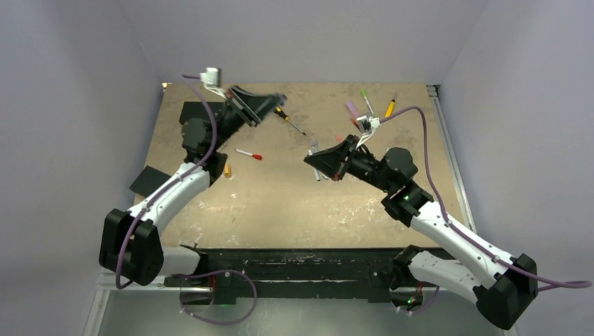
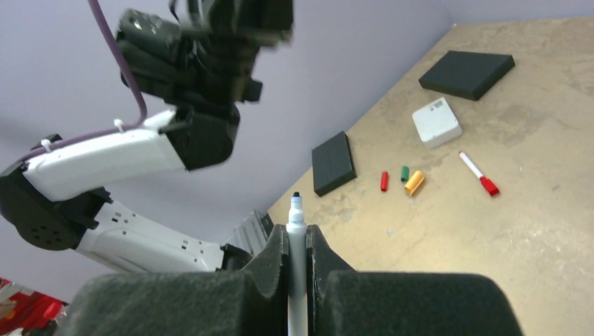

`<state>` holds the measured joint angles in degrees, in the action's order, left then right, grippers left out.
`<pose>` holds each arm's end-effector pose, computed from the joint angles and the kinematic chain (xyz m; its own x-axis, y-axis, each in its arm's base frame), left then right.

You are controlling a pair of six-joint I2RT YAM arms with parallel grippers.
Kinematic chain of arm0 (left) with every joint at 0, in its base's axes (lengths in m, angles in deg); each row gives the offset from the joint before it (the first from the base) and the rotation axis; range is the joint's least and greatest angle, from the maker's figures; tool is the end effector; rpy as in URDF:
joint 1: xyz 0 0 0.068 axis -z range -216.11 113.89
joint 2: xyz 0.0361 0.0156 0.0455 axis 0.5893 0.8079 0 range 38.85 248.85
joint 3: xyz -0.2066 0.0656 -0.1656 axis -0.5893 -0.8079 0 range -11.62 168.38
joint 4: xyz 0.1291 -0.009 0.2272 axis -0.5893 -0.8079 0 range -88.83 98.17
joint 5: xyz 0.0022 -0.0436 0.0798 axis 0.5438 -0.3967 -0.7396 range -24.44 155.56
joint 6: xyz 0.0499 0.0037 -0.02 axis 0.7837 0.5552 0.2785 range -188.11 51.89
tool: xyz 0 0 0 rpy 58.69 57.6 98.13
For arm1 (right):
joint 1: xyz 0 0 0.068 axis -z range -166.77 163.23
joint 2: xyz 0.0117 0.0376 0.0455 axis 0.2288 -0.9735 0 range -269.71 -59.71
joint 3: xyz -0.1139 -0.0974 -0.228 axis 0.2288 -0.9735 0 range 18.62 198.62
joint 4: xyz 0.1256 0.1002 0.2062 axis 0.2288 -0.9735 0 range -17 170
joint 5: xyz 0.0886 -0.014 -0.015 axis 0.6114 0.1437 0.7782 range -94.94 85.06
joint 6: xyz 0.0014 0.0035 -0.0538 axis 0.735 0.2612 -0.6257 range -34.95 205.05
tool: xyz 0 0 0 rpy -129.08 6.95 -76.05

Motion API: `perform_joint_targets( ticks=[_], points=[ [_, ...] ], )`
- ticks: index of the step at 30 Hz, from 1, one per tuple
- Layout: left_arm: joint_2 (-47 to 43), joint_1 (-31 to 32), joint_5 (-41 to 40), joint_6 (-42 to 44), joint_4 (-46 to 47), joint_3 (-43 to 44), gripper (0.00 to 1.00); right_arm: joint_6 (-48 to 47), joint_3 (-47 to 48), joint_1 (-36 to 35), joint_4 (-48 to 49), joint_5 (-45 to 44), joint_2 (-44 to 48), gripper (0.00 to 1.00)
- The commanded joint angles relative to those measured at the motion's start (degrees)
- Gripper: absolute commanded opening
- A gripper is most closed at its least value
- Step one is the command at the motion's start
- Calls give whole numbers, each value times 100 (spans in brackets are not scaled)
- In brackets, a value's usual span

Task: Open the pen caps

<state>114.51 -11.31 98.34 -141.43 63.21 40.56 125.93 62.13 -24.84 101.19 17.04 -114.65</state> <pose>0.2568 -0.1399 0.3812 -0.6026 -0.6088 -0.5160 0.6767 -0.0469 -0.7348 0.1695 0.1498 0.3580 -0.4633 0.4080 -0.7867 -0.7393 0.3116 0.5970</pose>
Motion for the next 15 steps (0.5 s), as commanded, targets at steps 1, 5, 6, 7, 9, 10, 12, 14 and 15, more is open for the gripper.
perform_joint_targets(
  ticks=[1, 5, 6, 7, 9, 10, 12, 14, 15],
  points=[
    [-174, -411, -907, -140, 505, 496, 0, -117, -27, 29, -254, -11, 150, 0],
    [-102, -415, -867, 12, 303, 647, 0, -171, 16, 33, -455, -220, 188, 0],
    [-106, -417, -834, 166, 122, 681, 0, -195, 112, 28, -635, -444, 201, 0],
    [-150, -415, -816, 391, -267, 724, 0, -332, 278, 29, -982, -739, 192, 0],
    [-387, -410, -965, 1244, -1557, 805, 0, -685, 766, 33, -1954, -1593, 97, 0],
    [-613, -387, -1253, 1697, -2471, 852, 0, -862, 959, 34, -2460, -2024, 30, 0],
    [-939, -353, -1950, 2420, -4097, 870, 0, -1184, 1253, 42, -3028, -3198, -115, 0],
    [-1226, -353, -2480, 2778, -5063, 658, 0, -1396, 1542, 232, -3437, -3906, -423, 0],
    [-1380, -353, -2678, 2885, -5403, 500, 0, -1500, 1675, 444, -3549, -3980, -711, 0]
  ],
)
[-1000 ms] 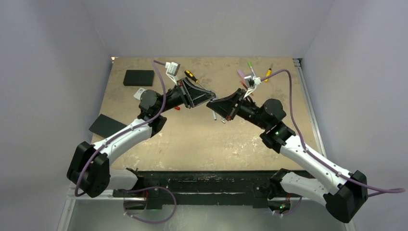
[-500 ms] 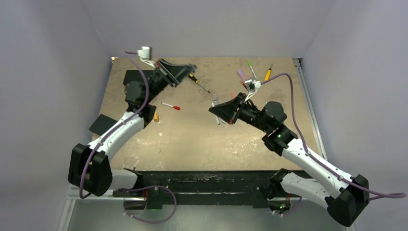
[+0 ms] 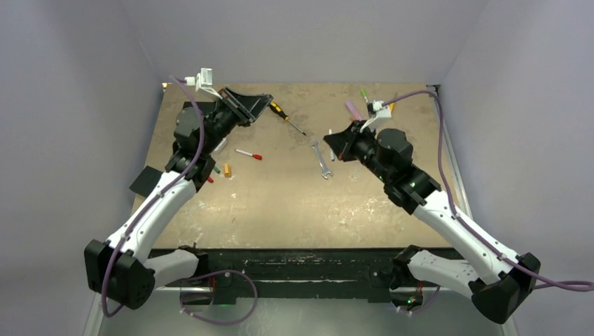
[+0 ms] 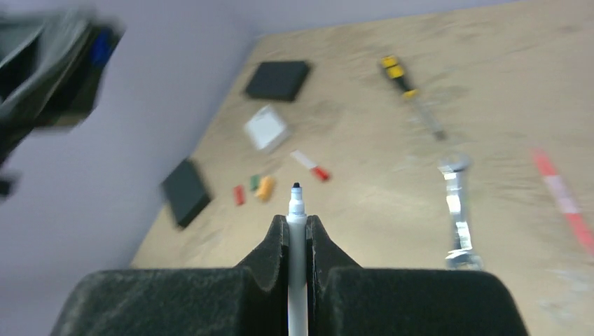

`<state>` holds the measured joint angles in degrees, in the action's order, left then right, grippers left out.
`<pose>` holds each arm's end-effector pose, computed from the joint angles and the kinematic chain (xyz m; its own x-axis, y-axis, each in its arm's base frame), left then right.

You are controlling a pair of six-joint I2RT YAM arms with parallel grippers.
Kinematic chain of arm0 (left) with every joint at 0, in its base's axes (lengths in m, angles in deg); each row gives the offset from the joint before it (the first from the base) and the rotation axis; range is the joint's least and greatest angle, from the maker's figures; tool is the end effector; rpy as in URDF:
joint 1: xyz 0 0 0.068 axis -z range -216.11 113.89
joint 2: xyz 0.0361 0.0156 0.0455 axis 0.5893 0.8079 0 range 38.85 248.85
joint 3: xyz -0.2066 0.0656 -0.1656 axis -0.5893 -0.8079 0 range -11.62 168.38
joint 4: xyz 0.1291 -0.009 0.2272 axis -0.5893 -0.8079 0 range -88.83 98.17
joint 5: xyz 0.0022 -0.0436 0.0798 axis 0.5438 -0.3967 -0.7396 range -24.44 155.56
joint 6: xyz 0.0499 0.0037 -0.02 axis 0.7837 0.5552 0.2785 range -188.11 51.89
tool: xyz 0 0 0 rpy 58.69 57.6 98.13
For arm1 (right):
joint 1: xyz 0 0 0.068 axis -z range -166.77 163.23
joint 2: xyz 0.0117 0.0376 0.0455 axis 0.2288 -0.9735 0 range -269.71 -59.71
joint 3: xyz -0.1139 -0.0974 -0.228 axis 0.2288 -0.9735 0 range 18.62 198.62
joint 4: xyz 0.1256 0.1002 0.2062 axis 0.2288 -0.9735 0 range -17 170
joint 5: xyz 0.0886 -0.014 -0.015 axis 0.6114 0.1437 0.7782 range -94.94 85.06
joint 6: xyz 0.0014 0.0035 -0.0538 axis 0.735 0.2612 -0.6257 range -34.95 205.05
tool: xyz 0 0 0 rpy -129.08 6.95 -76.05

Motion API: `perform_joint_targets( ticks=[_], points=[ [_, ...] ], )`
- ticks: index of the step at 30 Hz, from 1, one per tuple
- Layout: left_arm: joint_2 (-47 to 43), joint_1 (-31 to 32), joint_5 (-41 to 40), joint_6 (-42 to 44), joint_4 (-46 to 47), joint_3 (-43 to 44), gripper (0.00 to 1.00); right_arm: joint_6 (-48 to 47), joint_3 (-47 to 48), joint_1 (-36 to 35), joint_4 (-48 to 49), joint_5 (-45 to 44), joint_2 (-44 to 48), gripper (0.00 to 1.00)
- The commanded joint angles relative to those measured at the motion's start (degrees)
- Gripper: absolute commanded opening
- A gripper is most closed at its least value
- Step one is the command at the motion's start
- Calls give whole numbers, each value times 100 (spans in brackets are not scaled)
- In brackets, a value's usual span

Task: Open the pen caps

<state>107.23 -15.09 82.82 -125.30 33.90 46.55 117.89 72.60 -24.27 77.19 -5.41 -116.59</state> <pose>0.2562 -0.1098 0.4036 -0.3768 -0.7151 -0.5888 0.5403 0.3467 -0.7668 0.1846 0.1414 0.3712 -0.3929 0.3821 -0.8365 -0.4632 0.7035 0.5389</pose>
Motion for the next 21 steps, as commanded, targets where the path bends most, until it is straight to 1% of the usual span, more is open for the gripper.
perform_joint_targets(
  ticks=[1, 4, 7, 8, 11, 14, 17, 21],
  points=[
    [-797, 31, -1257, 1306, -2799, -275, 0, -704, 731, 686, -1243, -1707, -740, 0],
    [-1235, 34, -1415, 1240, -3028, -937, 0, -566, 795, 1678, -1100, -1426, -1312, 0],
    [-1462, 34, -1368, 1127, -2965, -1442, 0, -584, 895, 2131, -958, -1741, -1924, 0],
    [-1497, 34, -1300, 1134, -2958, -1532, 0, -672, 907, 2209, -895, -1904, -2065, 0],
    [-1577, 43, -1150, 1174, -2993, -1675, 0, -922, 713, 2786, -577, -2033, -2325, 0],
    [-1663, 52, -1060, 1195, -2895, -1802, 0, -1183, 567, 3144, -384, -2310, -2680, 0],
    [-1756, 52, -974, 1200, -2847, -1899, 0, -1642, 366, 3292, -62, -2634, -3000, 0],
    [-1958, 52, -945, 1249, -2940, -1977, 0, -2169, 245, 3600, 106, -2796, -3276, 0]
  ],
)
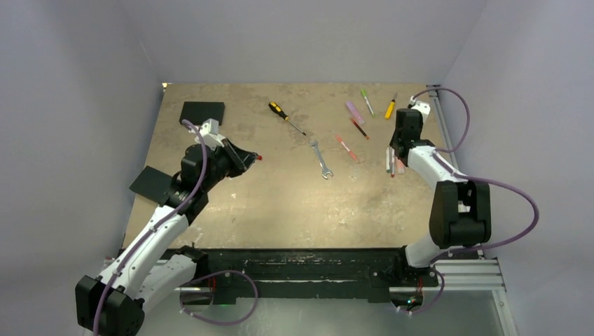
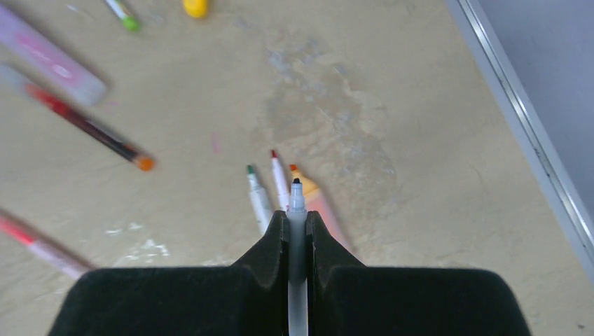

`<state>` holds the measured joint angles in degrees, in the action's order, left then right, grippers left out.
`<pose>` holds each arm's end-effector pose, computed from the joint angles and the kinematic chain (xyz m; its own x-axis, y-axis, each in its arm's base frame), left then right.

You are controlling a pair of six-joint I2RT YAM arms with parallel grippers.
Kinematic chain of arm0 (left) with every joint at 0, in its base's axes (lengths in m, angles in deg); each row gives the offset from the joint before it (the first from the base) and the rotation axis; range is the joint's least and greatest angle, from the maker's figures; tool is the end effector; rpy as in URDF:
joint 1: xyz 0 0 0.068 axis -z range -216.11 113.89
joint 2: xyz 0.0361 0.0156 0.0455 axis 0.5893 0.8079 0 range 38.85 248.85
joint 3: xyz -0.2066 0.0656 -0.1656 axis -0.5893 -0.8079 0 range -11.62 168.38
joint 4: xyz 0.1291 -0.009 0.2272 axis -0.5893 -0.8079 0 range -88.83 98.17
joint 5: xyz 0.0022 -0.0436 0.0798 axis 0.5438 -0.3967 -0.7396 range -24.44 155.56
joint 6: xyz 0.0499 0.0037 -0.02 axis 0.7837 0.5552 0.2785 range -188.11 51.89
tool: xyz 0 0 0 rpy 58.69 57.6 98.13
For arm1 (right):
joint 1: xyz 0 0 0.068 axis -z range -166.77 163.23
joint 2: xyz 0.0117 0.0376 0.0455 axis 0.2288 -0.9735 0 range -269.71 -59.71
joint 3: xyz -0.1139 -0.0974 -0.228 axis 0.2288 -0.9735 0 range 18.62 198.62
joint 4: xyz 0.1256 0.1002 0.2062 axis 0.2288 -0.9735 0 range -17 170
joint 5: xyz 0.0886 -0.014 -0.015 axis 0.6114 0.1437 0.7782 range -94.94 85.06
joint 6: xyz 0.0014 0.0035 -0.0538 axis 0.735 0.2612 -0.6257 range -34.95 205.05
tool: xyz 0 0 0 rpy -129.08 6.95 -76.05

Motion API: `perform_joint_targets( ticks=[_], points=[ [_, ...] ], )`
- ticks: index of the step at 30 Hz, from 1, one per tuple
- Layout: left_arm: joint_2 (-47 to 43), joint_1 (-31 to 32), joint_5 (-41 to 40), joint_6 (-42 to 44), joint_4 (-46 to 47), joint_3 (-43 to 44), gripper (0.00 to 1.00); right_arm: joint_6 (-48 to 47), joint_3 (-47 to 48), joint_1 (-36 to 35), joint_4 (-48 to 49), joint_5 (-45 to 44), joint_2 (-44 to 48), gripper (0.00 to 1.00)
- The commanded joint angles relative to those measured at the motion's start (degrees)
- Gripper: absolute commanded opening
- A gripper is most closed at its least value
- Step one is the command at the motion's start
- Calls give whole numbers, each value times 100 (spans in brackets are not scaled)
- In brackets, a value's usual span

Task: Open the pen caps

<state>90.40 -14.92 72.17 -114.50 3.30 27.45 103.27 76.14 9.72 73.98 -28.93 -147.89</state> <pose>0.1966 -0.0806 0.2934 -0.5259 -0.5676 -0.6335 0.1171 0.6894 -0.7148 0.3386 0.0063 0.2404 -0.4820 0.2567 -0.8377 0.4424 0.8966 0.0201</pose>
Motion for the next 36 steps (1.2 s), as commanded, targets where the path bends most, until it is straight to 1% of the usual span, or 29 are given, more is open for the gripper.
perform_joint_targets(
  ticks=[1, 4, 9, 17, 24, 25, 31, 33, 36],
  points=[
    [-345, 34, 92, 186, 97, -88, 0, -778, -140, 300, 458, -425, -192, 0],
    [-449, 34, 38, 230, 12, -110, 0, -824, -187, 619, 501, -387, -312, 0],
    [-457, 41, 82, 251, -104, -110, 0, -906, -170, 828, 571, -301, -639, 0],
    [-600, 43, -39, 335, -294, -151, 0, -952, 87, 892, 535, -89, -1309, 0],
    [-530, 43, -64, 400, -276, -172, 0, -896, 257, 920, 406, -29, -1570, 0],
    [-505, 43, -49, 403, -252, -173, 0, -887, 274, 920, 389, -21, -1597, 1],
    [-453, 43, -10, 403, -200, -188, 0, -823, 320, 939, 330, 6, -1671, 19],
    [-453, 43, -3, 398, -191, -189, 0, -799, 330, 940, 308, 8, -1684, 23],
    [-461, 43, 7, 386, -192, -202, 0, -770, 315, 940, 295, 17, -1685, 26]
  ],
)
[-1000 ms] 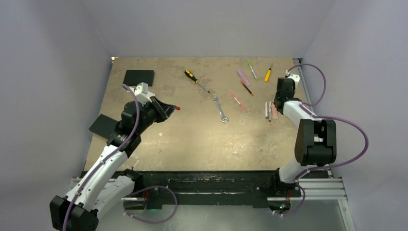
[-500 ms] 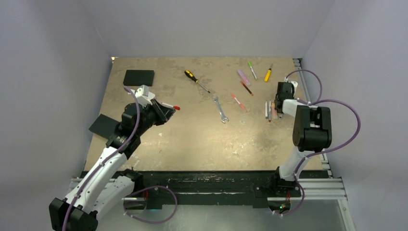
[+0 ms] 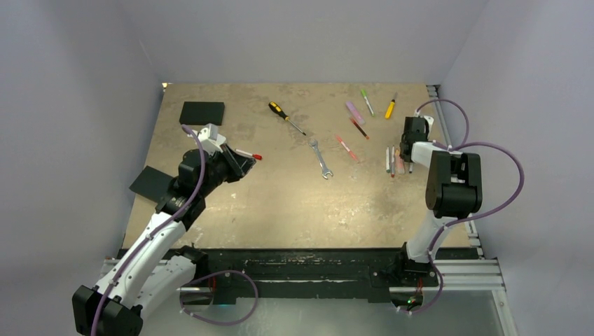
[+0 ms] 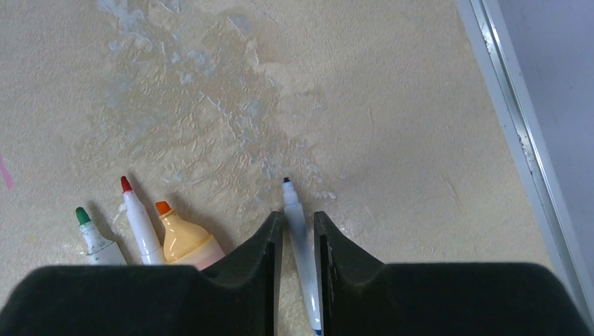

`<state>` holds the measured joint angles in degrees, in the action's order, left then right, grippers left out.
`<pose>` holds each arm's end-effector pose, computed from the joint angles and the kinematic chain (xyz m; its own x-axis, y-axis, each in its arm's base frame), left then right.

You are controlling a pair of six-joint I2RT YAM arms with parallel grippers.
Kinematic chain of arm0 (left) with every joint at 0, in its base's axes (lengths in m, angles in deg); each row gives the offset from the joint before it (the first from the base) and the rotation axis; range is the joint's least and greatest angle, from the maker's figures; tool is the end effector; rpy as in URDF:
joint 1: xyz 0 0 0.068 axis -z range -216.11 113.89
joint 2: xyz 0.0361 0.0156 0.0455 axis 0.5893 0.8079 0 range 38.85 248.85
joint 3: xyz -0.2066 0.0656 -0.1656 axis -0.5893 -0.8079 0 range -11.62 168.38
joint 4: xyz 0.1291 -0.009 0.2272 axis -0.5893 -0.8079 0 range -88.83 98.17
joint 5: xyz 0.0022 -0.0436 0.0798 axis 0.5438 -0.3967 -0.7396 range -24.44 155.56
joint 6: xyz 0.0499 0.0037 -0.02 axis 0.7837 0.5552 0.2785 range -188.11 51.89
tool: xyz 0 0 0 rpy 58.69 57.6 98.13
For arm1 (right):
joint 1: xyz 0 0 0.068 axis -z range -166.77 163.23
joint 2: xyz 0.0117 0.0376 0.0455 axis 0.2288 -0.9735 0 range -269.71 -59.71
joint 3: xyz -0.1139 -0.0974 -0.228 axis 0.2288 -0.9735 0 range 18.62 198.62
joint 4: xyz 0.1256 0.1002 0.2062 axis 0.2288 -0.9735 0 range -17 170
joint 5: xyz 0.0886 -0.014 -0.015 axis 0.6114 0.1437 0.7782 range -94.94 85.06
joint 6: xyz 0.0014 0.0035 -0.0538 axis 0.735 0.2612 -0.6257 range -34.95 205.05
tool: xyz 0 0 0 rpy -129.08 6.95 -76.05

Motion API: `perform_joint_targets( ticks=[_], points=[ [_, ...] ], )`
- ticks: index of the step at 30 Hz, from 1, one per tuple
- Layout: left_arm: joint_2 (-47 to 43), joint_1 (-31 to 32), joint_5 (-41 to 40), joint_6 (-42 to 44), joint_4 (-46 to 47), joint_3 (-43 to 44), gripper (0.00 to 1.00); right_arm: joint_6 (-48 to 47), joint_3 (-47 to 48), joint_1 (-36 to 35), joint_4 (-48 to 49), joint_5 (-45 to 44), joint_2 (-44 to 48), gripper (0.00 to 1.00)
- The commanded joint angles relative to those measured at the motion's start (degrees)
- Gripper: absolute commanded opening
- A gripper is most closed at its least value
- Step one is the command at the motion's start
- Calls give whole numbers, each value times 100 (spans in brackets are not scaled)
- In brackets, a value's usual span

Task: Open the pen caps

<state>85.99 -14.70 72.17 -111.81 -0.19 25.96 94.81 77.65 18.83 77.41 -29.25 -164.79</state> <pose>0.1810 -0.0754 0.2920 -0.5280 -0.5302 -0.6634 0.1381 0.7172 -0.6830 0.3690 -0.0508 0.1538 -0.6752 0.2215 -0.7036 0.4811 0.8553 -0.1924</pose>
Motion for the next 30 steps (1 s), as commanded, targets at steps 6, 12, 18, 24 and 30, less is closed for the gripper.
perform_joint_targets(
  ticks=[6, 12, 18, 24, 30],
  points=[
    [6, 21, 57, 87, 201, -45, 0, 130, 153, 36, -91, 37, 31, 26],
    [13, 21, 83, 71, 241, -44, 0, 235, 118, 38, -146, 269, 45, 25],
    [15, 21, 146, 43, 291, -58, 0, 578, 35, 41, -199, 598, 70, 23],
    [-20, 21, 172, 35, 287, -73, 0, 677, -74, 37, -182, 561, 176, 19],
    [-116, 21, 205, -13, 292, -105, 0, 690, -119, 28, -162, 549, 326, 17]
  ],
)
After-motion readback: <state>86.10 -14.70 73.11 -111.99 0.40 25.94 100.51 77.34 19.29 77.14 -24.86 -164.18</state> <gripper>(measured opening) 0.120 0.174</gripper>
